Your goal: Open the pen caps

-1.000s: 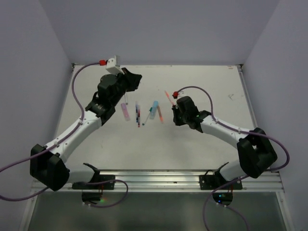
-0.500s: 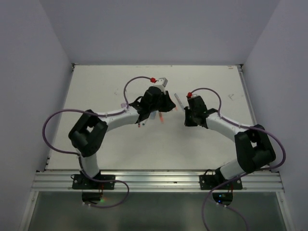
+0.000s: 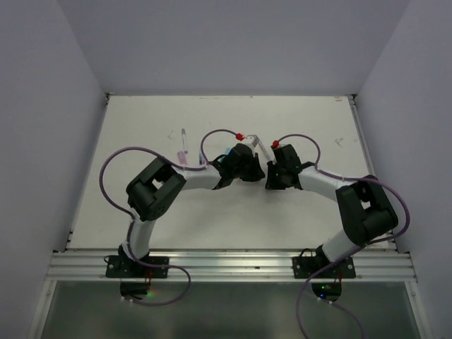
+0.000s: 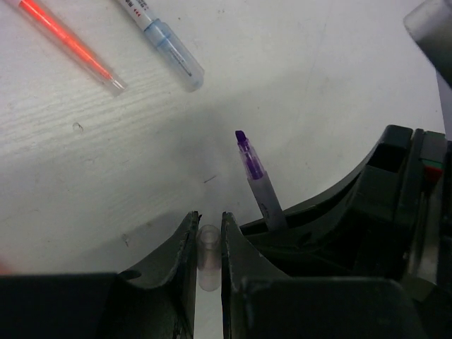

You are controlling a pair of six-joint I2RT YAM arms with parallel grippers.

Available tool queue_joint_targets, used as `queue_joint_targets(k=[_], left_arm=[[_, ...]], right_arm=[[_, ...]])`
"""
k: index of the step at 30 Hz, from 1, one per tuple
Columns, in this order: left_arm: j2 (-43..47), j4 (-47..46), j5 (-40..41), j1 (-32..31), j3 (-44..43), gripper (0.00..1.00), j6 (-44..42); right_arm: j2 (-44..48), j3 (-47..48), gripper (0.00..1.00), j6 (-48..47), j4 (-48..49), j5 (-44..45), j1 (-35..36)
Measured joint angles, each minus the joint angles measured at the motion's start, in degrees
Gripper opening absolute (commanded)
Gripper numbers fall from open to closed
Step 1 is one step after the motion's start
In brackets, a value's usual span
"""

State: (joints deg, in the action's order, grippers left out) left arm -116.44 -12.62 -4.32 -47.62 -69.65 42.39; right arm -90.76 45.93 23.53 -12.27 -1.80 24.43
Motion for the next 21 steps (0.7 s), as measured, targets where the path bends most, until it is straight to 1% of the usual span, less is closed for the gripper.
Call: queue_joint_targets(k=[8,9,10,14,15,17,21], left_arm=[[-3.5,1.2,3.3,0.0,-3.0,0.0,0.2],[-3.8,1.3,3.8,0.0,-3.6,0.02,0.3],[-4.0,1.4,4.3,0.0,-4.2,0.04,0.3],[-4.3,1.5,5.7,0.1,-5.4,0.17,0.3],[-4.4,1.5,5.9,0.1,-5.5,0.23,0.4],[-4.4,1.5,6.2,0.1,-5.5,0.3,0.6],[-4.5,1.6,6.3,0.1,-5.5,0.36,0.7]], right_arm=[[0.0,-0.1,0.2,0.4,0.1,-0.7,0.0],[0.0,-0.1,0.21,0.5,0.1,-0.7,0.0],[0.0,-0.2,0.21,0.5,0.2,-0.7,0.0],[0.1,-0.3,0.25,0.5,0.4,-0.9,0.0],[0.1,-0.3,0.26,0.5,0.5,-0.9,0.0],[0.1,-0.3,0.26,0.5,0.5,-1.0,0.0],[0.1,-0.3,0.26,0.5,0.5,-1.0,0.0]])
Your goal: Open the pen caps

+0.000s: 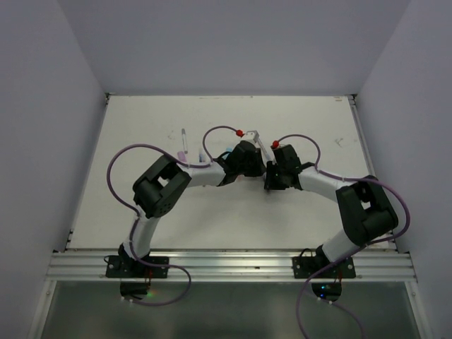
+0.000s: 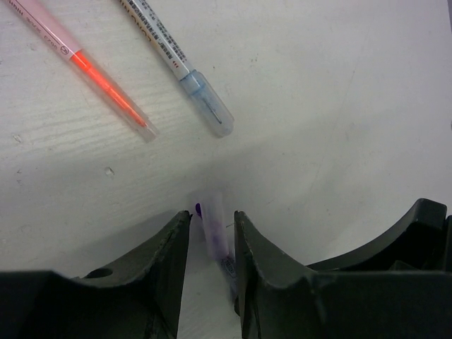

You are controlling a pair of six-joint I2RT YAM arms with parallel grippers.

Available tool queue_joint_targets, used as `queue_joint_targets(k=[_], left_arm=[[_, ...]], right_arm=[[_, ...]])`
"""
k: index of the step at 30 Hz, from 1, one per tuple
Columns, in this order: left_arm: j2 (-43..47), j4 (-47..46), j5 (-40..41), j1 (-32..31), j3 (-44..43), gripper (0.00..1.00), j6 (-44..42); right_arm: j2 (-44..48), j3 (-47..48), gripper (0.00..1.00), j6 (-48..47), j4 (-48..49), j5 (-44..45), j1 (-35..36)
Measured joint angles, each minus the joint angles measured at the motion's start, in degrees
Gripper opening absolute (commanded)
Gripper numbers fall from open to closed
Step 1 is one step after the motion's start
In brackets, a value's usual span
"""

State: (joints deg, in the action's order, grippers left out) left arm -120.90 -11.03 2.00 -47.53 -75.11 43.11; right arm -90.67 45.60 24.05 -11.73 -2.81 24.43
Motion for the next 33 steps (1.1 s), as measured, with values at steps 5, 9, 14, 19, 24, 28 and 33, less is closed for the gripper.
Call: queue_joint_targets(k=[5,9,14,19,24,28,33], left_arm=[[0.0,0.0,0.3,0.0,0.0,0.4,0.7],[0.0,0.4,0.7,0.2,0.0,0.42,0.8],[0.0,1.4,1.3,0.2,0.0,0.43,0.9],[0.4,1.6,1.3,0.3,0.4,0.46,1.1],[4.6,2.7,1.7,0.8,2.5,0.61,1.3],[11.4,3.5,3.0,1.2,2.9,0.76,1.0],[22.9,3.9,4.9,2.3,4.2,0.76,0.1]], right_arm=[[0.0,0.0,0.26,0.0,0.0,0.0,0.0],[0.0,0.0,0.26,0.0,0.0,0.0,0.0],[0.0,0.0,0.26,0.0,0.0,0.0,0.0],[0.2,0.0,0.29,0.0,-0.1,0.0,0.0],[1.8,0.1,0.36,-0.5,-4.0,0.5,0.0],[5.1,1.7,0.45,-0.7,-9.5,2.7,0.0],[9.5,7.4,0.54,-0.7,-15.7,12.3,-2.2]])
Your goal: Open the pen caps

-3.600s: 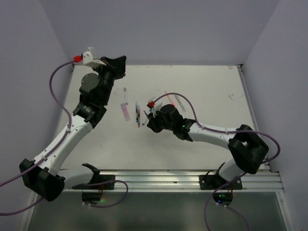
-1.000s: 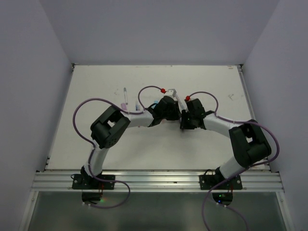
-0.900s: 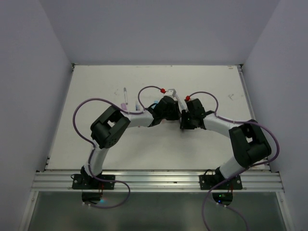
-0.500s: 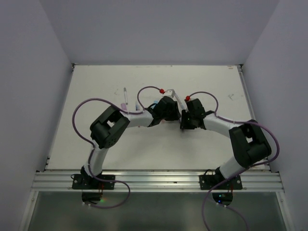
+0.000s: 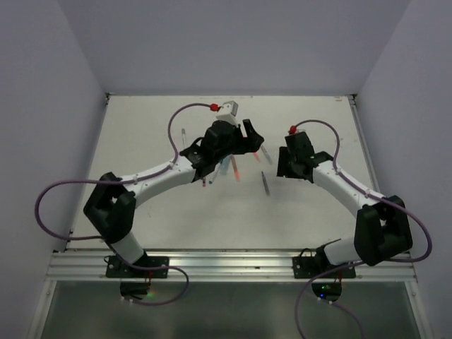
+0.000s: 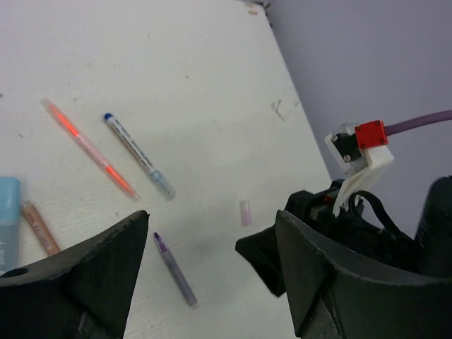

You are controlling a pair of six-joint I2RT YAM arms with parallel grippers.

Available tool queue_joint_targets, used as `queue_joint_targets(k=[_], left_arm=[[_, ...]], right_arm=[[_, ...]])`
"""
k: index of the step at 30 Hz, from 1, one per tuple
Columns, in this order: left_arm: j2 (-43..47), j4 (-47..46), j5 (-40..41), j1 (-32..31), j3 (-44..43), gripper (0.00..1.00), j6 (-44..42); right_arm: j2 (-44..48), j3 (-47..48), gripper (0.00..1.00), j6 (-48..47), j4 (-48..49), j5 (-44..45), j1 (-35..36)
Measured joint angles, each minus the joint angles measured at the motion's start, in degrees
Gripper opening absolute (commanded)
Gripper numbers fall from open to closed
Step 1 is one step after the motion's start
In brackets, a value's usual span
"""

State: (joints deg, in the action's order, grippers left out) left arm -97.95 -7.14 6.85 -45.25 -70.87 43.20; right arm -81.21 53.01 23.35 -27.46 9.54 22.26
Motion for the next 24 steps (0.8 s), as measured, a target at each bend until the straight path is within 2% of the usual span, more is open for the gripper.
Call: queue_joint_targets(k=[5,10,17,24], left_arm=[[10.1,1.1,1.0,2.6,3.5,0.77,-1.5],[16.6,4.2,1.0,5.4,7.9,0.77,-2.9],[21.9,8.0,0.9,7.6,11.4,0.76,-4.4],[23.3,9.6,0.9,8.2,12.1,0.76,-5.1]], right_arm=[[-0.3,2.3,0.56,0.3,-1.5,4.9,-10.0],[-5.0,2.2,0.54,1.1,-1.6,4.4,-17.9],[-10.6,1.6,0.48,1.5,0.4,1.4,-21.3],[-13.6,0.2,0.46,2.2,3.3,0.3,-24.7]])
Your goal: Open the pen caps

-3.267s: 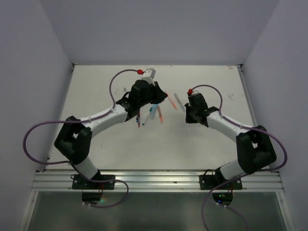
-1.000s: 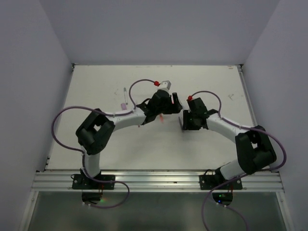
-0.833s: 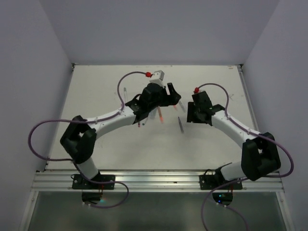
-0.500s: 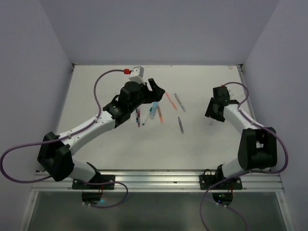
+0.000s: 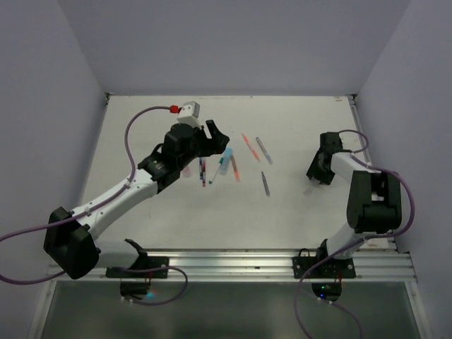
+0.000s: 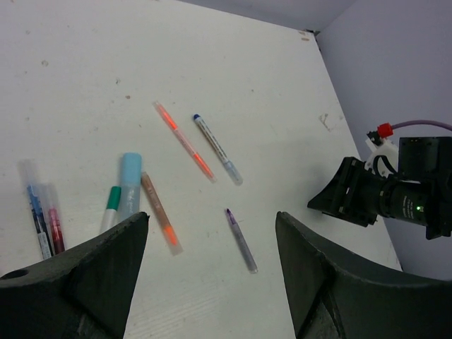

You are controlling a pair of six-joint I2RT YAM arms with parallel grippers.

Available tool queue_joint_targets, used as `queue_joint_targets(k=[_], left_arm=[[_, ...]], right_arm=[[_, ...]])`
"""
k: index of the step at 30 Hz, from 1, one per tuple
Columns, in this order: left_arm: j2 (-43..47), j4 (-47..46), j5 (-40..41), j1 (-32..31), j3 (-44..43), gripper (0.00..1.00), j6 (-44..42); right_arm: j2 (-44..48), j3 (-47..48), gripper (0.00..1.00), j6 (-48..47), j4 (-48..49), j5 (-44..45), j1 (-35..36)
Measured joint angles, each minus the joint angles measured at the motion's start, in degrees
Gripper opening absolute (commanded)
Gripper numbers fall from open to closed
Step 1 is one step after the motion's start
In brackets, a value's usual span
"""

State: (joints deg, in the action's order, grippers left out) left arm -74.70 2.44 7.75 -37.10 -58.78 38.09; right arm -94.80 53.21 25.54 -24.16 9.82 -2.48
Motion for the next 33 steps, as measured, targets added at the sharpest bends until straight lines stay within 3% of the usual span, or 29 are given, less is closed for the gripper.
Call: queue_joint_targets(k=[9,16,24,33], left_arm=[[0.2,0.4,0.0,0.3,0.5,0.76,-0.2],[0.8,1.2,0.0,0.3,0.5,0.77,-0.5],[3.8,5.6,0.6,0.5,0.4,0.99,-2.9],[7.1,9.6,4.1,0.9,-1.4,1.0,-5.9]], right_arm=[[0.2,-0.3,0.41,-0.2,0.3,0.0,-0.2],[5.2,-3.9,0.48,-0.1,-0.7,-0.3,3.9],[17.1,-10.3,0.49,0.6,-6.1,0.7,7.8],[17.7,-7.5,0.5,-1.8,-8.7,-0.9,12.0]])
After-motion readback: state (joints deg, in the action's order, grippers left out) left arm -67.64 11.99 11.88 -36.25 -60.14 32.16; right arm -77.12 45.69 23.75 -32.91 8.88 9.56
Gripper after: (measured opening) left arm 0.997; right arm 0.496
